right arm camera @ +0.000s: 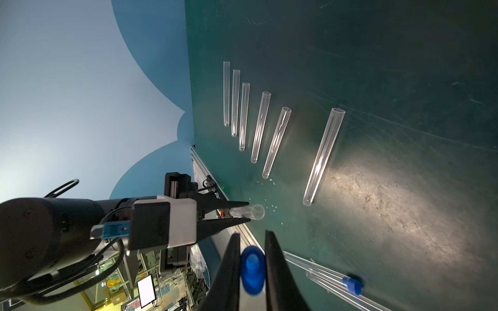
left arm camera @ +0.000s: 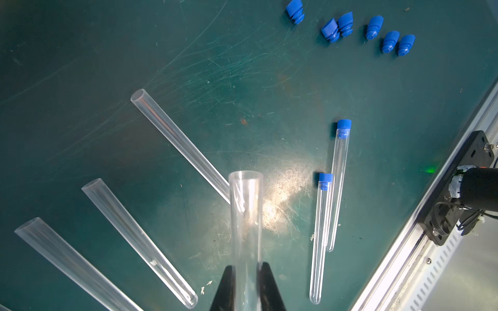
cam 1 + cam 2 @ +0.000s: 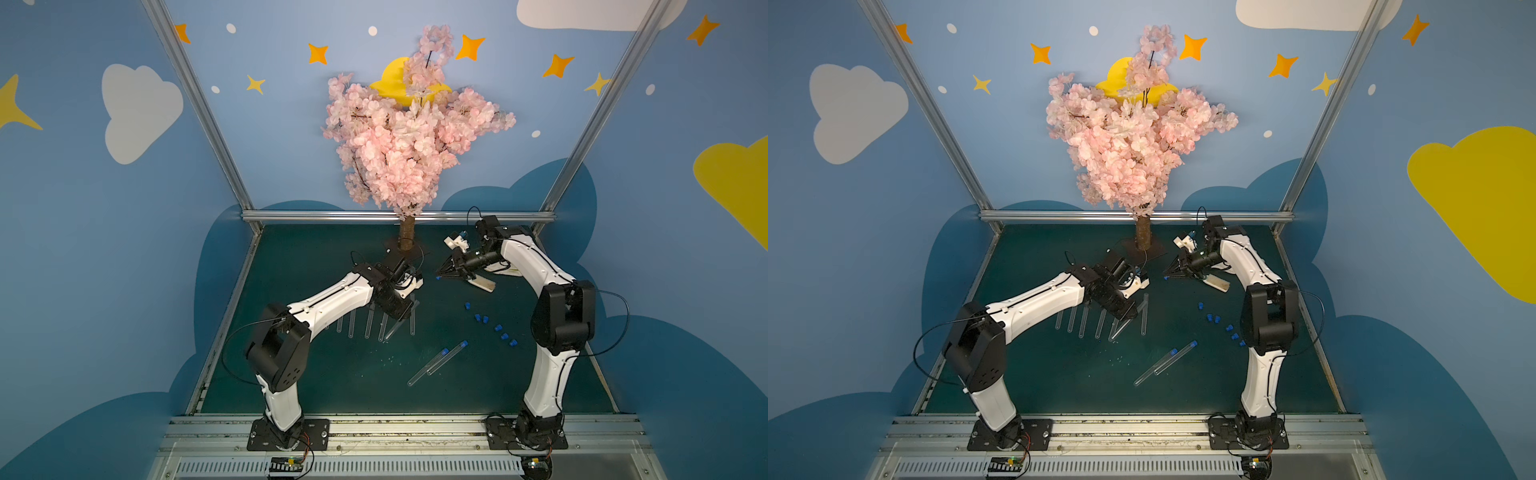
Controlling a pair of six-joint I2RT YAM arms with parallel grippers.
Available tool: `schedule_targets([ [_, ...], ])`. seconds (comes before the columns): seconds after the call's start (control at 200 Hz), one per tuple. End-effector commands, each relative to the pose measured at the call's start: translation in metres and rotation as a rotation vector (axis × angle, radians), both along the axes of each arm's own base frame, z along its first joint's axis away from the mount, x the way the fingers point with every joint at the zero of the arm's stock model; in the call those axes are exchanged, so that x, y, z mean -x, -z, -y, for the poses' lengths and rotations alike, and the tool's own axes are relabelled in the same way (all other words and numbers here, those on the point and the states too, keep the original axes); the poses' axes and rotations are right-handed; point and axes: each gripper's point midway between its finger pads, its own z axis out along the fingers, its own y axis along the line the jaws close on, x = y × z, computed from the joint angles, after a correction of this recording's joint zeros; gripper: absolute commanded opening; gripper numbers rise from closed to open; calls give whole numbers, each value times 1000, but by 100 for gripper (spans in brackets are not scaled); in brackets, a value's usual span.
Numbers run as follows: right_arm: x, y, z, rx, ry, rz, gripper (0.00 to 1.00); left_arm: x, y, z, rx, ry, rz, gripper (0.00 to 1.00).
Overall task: Remove stoppers from test tubes
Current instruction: Open the stopper on the test tube, then place the stopper at the center of the board.
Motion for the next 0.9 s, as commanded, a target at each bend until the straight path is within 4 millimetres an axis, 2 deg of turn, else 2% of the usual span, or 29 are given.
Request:
schedule_targets([
  [0.0,0,9,11,64,2,-9,10,4,-2,-3,7,-15,-14,6],
  [0.165,2,27,33,157,23,-50,10,0,-9,-4,63,-70,-22,7],
  [0.476,-3,80,76,465,2,-134,10,-13,-12,-9,51,-175,-2,7],
  [0.626,-8,99,84,534,-15,-164,10,-19,-8,-9,42,-229,-2,7],
  [0.891,-16,118,83,599,-47,-175,11,-28,-5,-6,37,-301,-1,7],
])
